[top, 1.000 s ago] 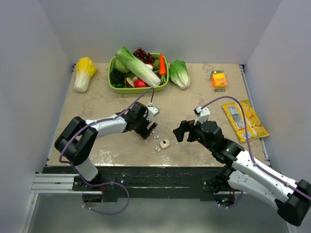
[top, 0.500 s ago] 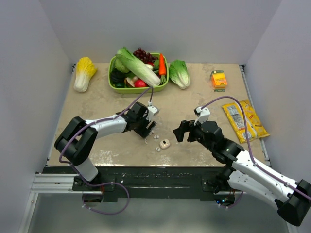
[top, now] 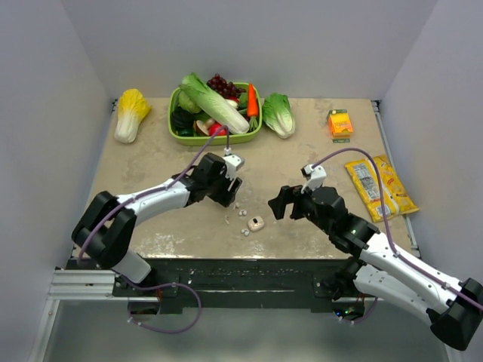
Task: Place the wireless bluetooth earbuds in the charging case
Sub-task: Pick up the charging case at the center of the board.
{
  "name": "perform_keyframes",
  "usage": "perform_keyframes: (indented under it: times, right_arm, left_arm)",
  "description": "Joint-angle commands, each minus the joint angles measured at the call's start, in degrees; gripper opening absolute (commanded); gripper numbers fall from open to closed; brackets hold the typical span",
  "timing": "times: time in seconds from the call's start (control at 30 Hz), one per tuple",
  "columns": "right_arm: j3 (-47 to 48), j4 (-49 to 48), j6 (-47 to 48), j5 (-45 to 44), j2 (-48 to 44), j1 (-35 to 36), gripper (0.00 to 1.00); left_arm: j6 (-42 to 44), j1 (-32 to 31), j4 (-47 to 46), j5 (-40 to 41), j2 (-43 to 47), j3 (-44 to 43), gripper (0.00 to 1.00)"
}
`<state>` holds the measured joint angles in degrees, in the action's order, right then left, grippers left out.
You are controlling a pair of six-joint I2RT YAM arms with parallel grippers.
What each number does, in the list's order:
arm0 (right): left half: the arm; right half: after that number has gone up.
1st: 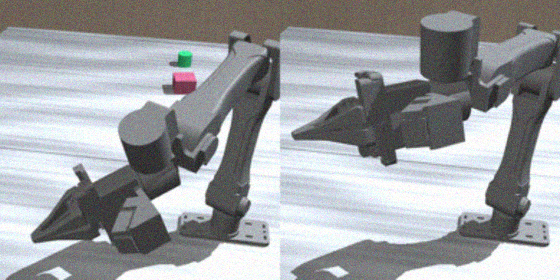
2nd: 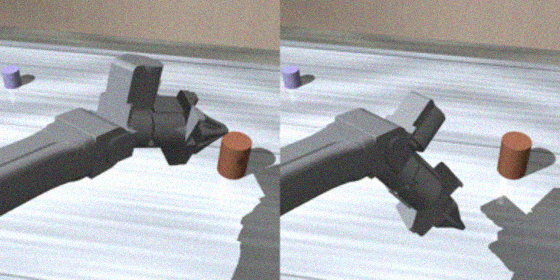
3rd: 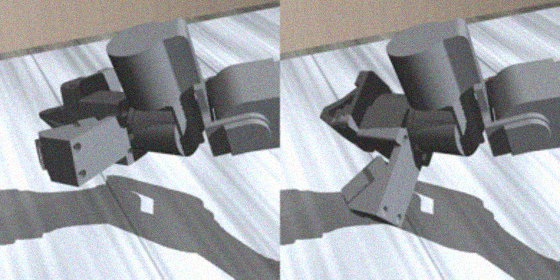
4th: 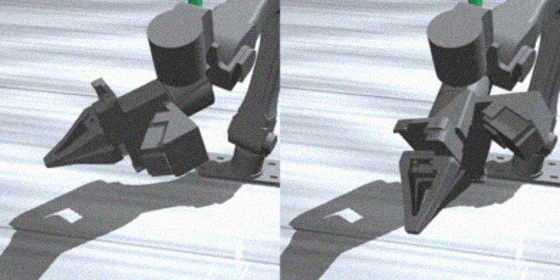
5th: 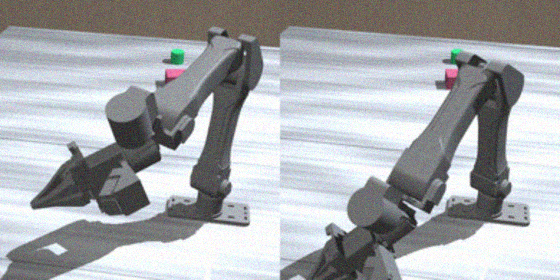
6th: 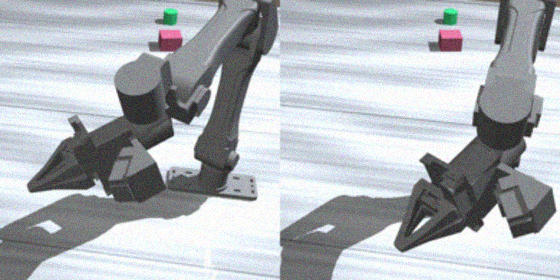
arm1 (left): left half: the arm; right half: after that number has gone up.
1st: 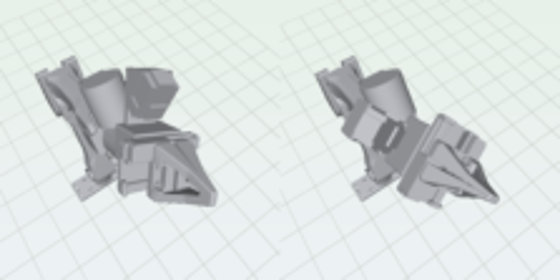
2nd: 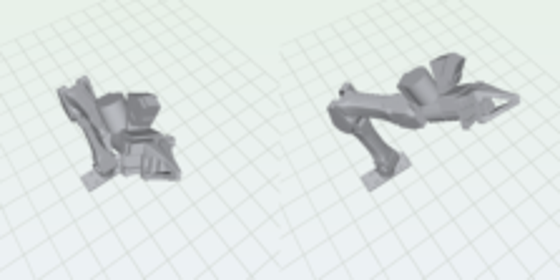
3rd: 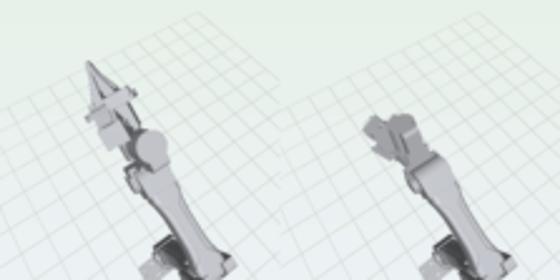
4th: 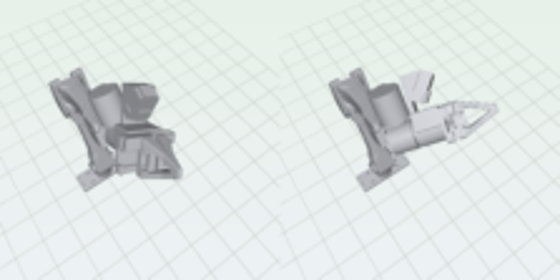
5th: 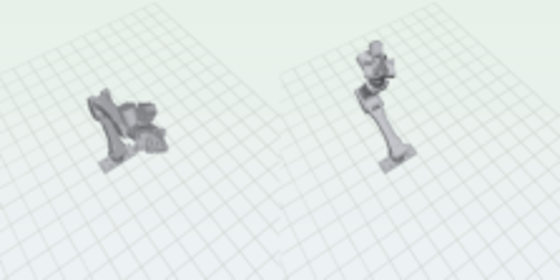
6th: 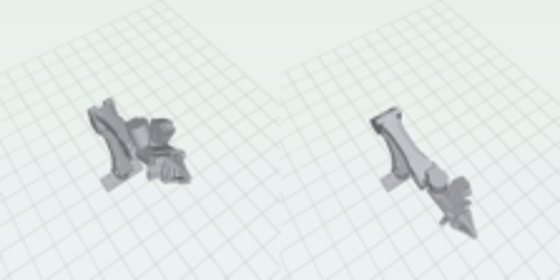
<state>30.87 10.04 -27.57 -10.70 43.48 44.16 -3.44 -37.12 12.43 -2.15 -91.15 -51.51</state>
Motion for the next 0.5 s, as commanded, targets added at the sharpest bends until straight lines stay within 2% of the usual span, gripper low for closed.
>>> perform_keyframes:
  times: [0.0, 0.1, 0.17, 0.2, 0.27, 0.3, 0.33, 0.4, 0.47]
  right_arm:
    - [5.94, 0.24, -0.29, 0.51, 0.72, 0.13, 0.98]
    - [8.49, 1.55, -0.29, -0.81, 1.08, 0.13, 0.98]
    - [9.55, 2.08, -0.46, -1.34, 1.60, 0.13, 0.97]
    - [10.51, 2.00, -0.46, -1.26, 1.69, 0.13, 0.97]
    - [11.31, 0.95, 0.32, 1.20, 1.69, 0.05, 0.96]
    - [12.45, 0.42, 1.54, 2.42, 1.87, 0.13, 0.96]
    - [13.50, 0.85, 2.17, 4.00, 2.04, 0.13, 0.96]
    - [17.61, 3.91, 4.53, 5.68, 3.53, 0.05, 0.97]
    - [20.09, 6.20, 5.86, 8.83, 4.94, 0.13, 0.97]
  left_arm:
    - [-4.11, 0.30, -9.33, 1.97, 10.02, 1.22, 0.00]
    - [-4.91, 0.12, -18.55, 2.86, 16.43, 6.82, 0.00]
    - [-5.78, -0.49, -28.30, 2.77, 21.86, 11.23, 0.00]
    - [-6.13, -1.54, -37.03, 2.51, 23.55, 16.56, 0.00]
    - [-5.79, -3.38, -47.53, 2.85, 27.58, 22.73, 0.00]
    - [-4.74, -6.61, -58.89, 3.73, 28.39, 28.94, 0.00]
    - [-1.86, -8.56, -64.23, 5.39, 28.75, 31.70, 0.00]
    - [0.80, -12.51, -74.50, 7.77, 27.53, 36.54, 0.00]
    - [2.21, -14.02, -78.67, 8.13, 25.69, 38.57, 0.00]
